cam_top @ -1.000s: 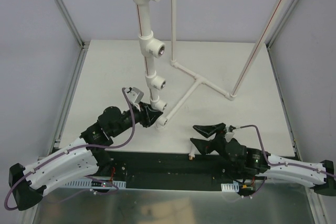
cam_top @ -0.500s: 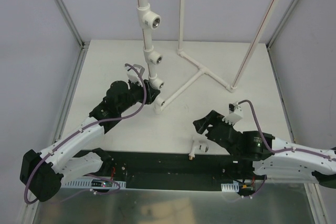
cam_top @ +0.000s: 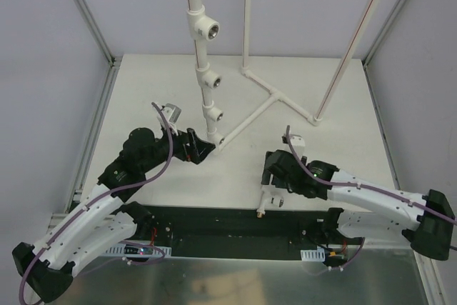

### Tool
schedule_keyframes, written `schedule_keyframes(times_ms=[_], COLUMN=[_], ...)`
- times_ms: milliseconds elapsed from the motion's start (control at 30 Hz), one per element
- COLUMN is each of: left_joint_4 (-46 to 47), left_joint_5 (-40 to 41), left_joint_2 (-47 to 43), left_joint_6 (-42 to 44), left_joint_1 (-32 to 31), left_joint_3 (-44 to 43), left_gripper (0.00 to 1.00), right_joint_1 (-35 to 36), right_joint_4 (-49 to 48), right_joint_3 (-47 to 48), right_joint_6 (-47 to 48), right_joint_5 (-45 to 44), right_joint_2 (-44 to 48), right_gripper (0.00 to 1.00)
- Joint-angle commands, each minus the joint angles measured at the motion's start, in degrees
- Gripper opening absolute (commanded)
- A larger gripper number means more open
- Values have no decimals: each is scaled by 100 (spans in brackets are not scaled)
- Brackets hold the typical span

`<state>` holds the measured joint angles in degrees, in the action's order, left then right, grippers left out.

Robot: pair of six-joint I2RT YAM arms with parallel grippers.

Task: Install the water faucets
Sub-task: Move the adaptor to the center of the board, then pick up the water faucet from the center of the board.

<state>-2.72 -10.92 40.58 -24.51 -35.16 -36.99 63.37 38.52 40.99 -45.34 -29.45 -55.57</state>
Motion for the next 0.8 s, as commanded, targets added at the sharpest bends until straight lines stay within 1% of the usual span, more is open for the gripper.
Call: schedule_keyframes(times_ms=[0,100,233,367,767], left_joint_4=[-325,-378,-449,-457,-457], left_joint_5=[-358,-455,-543,-613,-719], left_joint_2=[-392,-515,-560,-525,-463], left_joint_6=[-317,-387,-414,-414,-449], left_joint_1=[18,18,18,18,18], left_joint_3=[174,254,280,263,254], left_gripper=[95,94,93,93,93], right_joint_1=[-176,-185,-176,-185,-176], right_joint_4=[-591,-469,-416,-337,-38], right_joint_3=[347,690,700,612,497], right_joint_6=[1017,1220,1230,1186,1124], right_joint_5=[861,1064,1064,1108,1539], right_joint_2=[-856,-1534,-2123,-2370,-2765], right_gripper=[78,75,70,67,66])
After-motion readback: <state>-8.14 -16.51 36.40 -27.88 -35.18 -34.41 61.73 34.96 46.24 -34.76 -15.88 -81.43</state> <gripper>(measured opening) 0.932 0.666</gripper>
